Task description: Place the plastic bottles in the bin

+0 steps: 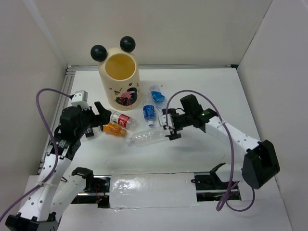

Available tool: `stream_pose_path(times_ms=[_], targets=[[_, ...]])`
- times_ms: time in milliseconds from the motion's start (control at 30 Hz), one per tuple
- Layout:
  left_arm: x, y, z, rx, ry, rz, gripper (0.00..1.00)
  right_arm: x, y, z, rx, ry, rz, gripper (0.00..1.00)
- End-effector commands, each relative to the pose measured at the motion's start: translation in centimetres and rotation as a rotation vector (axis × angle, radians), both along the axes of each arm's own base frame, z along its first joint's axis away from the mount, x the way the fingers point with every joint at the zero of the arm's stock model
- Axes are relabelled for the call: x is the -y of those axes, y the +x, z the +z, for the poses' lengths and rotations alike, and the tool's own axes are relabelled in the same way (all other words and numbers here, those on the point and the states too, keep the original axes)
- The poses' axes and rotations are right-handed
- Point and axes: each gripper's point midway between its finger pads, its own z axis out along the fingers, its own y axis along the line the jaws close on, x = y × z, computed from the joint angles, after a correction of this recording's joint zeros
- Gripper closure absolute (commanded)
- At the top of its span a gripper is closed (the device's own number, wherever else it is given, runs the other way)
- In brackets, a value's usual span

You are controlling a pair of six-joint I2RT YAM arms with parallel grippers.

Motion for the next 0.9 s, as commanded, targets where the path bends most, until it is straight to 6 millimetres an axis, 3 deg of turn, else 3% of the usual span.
stream_pose_path(times_ms=[0,67,167,400,533,633,867], targets=[[-0.3,-1.4,1.5,0.035,-0.029,0.01,0.01,-3.1,2.8,-0.3,0.178,-0.039,0.053,0.0],[-0.3,-1.9,0.9,0.017,-0.036,0.014,0.01,-4.9,3.6,-1.0,0.202,-0.049,0.062,0.0],[-0.6,-2.3,0.8,0.023,-0.034,0.023,0.01,-8.0,2.6,-2.7,0.155,-0.11,0.136,0.0],[-0.6,-2.8,0.5,0.014,-0.041,0.026,0.01,-13.5,-2.0,-5.1,0.0,-0.201,0.211,0.03],[-0.9,-3.2,1.2,0.048,-0.045,0.034,0.01,-14.1,-4.2,-7.7,-0.117,-0.278,0.188,0.07],[-0.9,-3.5,0.9,0.041,-0.043,0.034,0.01,-13.4,-4.5,-9.1,-0.153,-0.32,0.132,0.09],[-1.0,-3.5,0.8,0.042,-0.035,0.031,0.01,-12.9,-2.9,-11.0,-0.146,-0.395,-0.033,0.12]])
